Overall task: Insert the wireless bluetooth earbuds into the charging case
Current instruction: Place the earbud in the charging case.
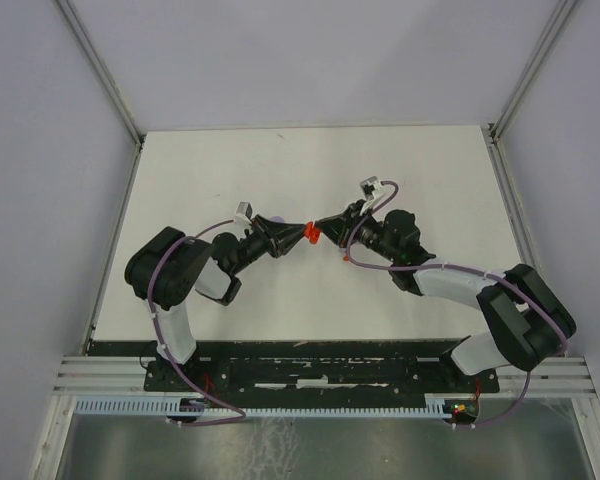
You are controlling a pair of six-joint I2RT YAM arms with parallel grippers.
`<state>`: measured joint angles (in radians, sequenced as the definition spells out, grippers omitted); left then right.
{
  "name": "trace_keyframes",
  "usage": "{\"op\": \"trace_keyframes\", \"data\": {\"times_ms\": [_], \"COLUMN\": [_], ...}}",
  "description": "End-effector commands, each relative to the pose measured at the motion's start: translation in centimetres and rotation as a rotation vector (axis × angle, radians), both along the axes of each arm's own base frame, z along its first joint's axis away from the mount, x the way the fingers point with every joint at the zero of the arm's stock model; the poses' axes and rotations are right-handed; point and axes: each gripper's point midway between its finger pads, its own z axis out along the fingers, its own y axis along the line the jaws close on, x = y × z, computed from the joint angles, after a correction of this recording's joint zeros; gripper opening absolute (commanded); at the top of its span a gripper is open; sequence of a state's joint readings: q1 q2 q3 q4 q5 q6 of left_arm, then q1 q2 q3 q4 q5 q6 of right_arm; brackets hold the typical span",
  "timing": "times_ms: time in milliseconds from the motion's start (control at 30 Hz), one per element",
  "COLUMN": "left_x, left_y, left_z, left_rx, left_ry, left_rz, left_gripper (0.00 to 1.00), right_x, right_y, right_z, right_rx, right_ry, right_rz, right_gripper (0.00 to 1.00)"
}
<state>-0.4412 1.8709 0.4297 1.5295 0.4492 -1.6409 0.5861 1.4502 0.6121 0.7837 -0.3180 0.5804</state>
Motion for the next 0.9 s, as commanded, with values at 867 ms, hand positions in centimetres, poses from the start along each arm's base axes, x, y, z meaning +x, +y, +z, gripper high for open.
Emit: {"op": "trace_keyframes", "data": {"times_ms": [867], "left_x": [-0.4], "left_y": [-0.3], "left_z": [5.9], "left_rx": [-0.146], "left_ry": [-0.175], "left_rz": [0.000], "left_gripper": [0.03], "right_x": [-0.8], "right_y": [-0.9], "right_z": [3.1], "right_rx": [0.233], "right_ry": [-0.254], "right_rz": [-0.082], "right_gripper": [0.02]}}
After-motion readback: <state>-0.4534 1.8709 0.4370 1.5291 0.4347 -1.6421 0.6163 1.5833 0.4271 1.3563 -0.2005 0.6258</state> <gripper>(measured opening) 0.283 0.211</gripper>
